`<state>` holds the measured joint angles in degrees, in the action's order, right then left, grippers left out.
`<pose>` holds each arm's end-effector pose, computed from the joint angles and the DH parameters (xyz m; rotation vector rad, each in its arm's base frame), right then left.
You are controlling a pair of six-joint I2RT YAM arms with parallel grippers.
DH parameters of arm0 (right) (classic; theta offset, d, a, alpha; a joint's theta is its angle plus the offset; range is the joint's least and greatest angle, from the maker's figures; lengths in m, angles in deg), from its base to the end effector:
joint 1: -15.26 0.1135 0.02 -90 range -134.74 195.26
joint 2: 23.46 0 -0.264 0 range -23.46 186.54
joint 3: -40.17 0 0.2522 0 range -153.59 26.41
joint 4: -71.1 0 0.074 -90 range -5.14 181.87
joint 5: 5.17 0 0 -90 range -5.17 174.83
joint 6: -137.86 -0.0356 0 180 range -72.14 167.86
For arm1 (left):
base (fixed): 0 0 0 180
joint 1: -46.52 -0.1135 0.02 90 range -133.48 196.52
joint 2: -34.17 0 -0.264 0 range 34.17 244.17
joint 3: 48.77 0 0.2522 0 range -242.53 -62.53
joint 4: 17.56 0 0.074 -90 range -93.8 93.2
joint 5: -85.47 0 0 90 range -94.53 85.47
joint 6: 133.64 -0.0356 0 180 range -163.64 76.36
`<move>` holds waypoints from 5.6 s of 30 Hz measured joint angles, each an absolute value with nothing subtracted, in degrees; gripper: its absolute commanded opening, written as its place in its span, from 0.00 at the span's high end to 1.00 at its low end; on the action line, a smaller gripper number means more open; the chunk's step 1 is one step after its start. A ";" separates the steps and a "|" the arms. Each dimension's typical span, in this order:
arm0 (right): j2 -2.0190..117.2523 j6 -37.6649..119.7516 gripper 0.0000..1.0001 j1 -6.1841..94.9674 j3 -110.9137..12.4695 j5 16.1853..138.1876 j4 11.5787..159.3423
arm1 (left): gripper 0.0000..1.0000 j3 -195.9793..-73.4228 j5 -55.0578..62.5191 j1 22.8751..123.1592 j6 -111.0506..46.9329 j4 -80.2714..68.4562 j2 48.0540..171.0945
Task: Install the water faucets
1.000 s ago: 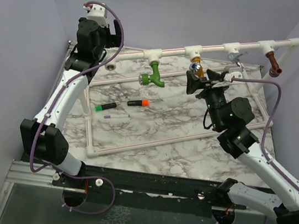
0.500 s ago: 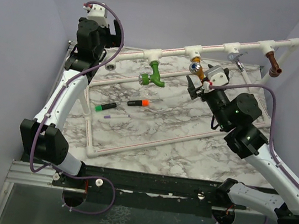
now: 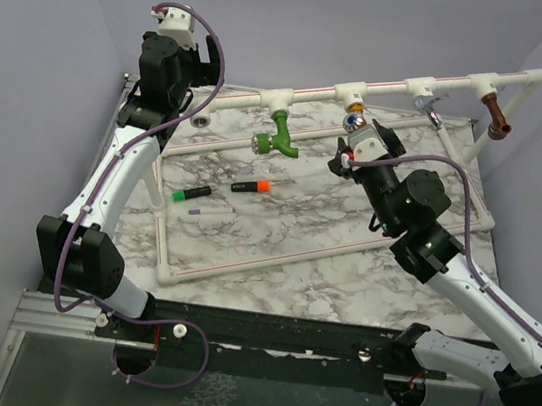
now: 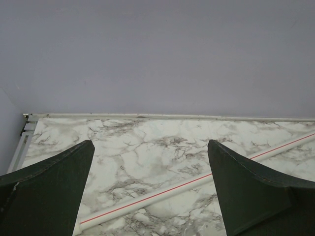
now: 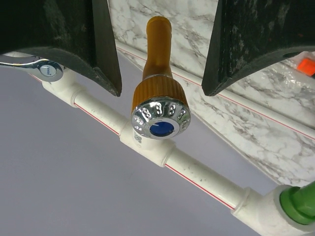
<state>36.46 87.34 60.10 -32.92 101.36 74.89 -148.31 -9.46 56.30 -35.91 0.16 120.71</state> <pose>0.1773 0.1620 0.4170 -0.7591 1.1942 -0.1255 0.3542 -0.0579 0.4247 -0.0360 1.6550 -0.1615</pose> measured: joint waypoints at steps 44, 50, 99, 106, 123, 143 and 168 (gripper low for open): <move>41.92 56.61 1.00 59.67 -29.75 116.53 57.18 | 0.01 -148.40 -9.44 56.28 -35.91 0.03 120.80; 40.33 45.18 1.00 59.43 -28.63 116.77 58.12 | 0.01 -148.35 -9.13 56.30 -35.89 0.62 120.58; 30.71 -21.07 0.23 59.21 -29.20 121.12 78.87 | 0.01 -148.55 -8.87 56.50 -35.93 0.38 120.51; 27.89 -16.35 0.23 59.21 -29.81 121.14 83.70 | 0.01 -148.55 -8.87 56.50 -35.93 0.34 120.54; 21.22 23.48 0.24 59.21 -32.44 116.97 91.00 | 0.01 -148.55 -8.85 56.50 -35.91 0.36 120.54; 18.73 97.53 0.20 59.21 -28.94 96.95 92.46 | 0.01 -148.57 -8.83 56.50 -35.87 0.34 120.75; 30.56 142.12 0.28 59.97 -19.48 101.69 65.25 | 0.01 -148.57 -8.76 56.50 -35.72 0.34 120.82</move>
<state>30.56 142.12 59.97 -19.48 101.69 65.25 -148.57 -8.76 56.50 -35.72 0.34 120.82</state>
